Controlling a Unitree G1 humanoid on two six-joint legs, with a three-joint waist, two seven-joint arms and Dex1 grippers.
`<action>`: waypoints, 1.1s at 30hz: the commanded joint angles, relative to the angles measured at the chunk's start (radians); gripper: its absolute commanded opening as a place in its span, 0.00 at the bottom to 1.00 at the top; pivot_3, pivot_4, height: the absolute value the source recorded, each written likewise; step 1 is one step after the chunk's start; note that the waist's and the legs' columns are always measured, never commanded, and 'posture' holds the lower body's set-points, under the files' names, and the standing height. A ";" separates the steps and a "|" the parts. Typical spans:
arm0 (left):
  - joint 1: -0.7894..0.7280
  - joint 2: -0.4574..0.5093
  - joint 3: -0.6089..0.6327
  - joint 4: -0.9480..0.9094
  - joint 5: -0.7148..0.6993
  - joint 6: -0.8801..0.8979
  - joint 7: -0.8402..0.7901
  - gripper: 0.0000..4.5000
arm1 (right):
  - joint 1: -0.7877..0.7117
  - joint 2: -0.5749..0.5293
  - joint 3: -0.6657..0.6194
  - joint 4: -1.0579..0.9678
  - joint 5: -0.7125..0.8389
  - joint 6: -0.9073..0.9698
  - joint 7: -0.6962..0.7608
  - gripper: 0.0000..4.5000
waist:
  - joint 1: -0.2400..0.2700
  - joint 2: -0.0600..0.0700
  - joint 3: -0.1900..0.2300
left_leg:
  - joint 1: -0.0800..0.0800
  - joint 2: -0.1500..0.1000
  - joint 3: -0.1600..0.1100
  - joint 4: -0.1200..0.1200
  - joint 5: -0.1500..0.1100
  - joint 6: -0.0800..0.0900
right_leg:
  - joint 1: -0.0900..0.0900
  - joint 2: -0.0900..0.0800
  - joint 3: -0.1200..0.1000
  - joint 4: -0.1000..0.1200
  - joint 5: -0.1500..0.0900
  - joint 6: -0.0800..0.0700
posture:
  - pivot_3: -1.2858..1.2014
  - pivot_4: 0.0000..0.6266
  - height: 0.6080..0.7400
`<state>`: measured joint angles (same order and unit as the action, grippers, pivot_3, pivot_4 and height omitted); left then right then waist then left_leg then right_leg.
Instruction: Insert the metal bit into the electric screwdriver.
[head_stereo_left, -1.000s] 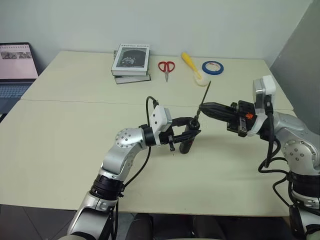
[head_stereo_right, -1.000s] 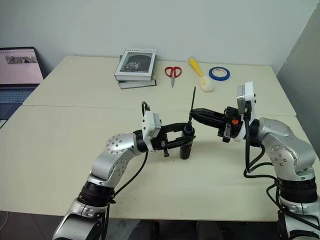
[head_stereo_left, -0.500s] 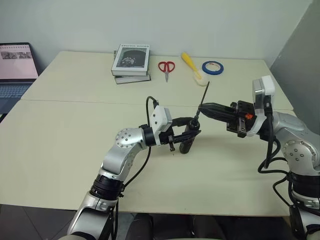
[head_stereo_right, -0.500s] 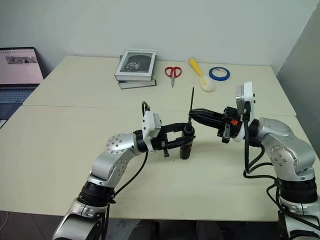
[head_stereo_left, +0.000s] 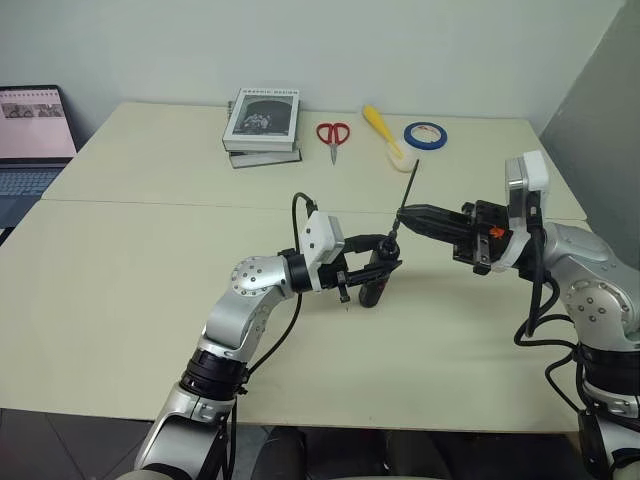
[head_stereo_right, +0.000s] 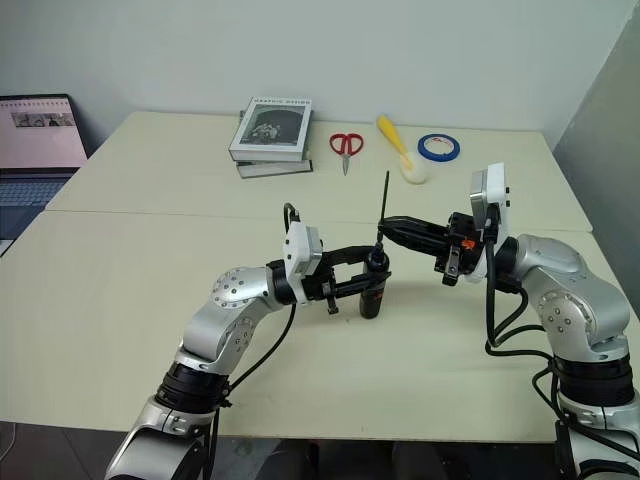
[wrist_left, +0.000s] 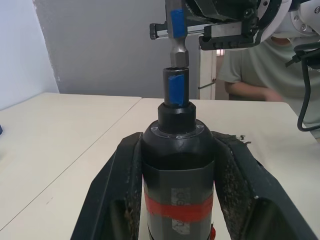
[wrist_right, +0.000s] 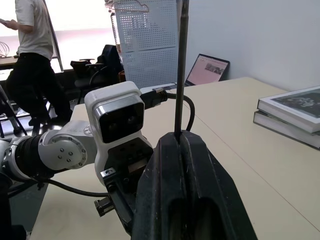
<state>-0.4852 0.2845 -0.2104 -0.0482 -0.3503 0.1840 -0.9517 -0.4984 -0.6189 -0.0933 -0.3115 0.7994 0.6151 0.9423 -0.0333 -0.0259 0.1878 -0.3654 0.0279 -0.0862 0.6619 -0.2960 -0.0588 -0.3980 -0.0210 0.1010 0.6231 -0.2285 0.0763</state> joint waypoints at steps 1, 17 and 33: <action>0.001 0.013 -0.011 0.003 0.025 -0.001 0.001 0.37 | -0.004 -0.002 0.007 -0.009 -0.013 -0.006 0.003 0.00 | 0.000 0.000 0.000 | 0.000 0.000 0.000 0.000 0.000 0.000 | 0.000 0.000 0.000 0.000 0.000 0.000 | 0.52 0.24 1.00; 0.003 0.013 -0.013 0.003 0.028 -0.005 0.001 0.37 | -0.002 -0.001 0.013 -0.010 -0.022 -0.013 0.008 0.00 | 0.000 0.000 0.000 | 0.000 0.000 0.000 0.000 0.000 0.000 | 0.000 0.000 0.000 0.000 0.000 0.000 | 0.52 0.24 1.00; 0.000 0.014 -0.013 0.009 0.028 -0.007 0.003 0.37 | -0.009 -0.007 -0.009 -0.025 0.016 0.004 0.003 0.00 | 0.000 0.000 0.000 | 0.000 0.000 0.000 0.000 0.000 0.000 | 0.000 0.000 0.000 0.000 0.000 0.000 | 0.52 0.24 1.00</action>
<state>-0.4851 0.2846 -0.2136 -0.0439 -0.3485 0.1727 -0.9517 -0.4985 -0.6151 -0.0873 -0.3106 0.8005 0.6050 0.9448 -0.0333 -0.0260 0.1878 -0.3653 0.0280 -0.0862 0.6620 -0.2961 -0.0589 -0.3979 -0.0210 0.1010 0.6229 -0.2285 0.0762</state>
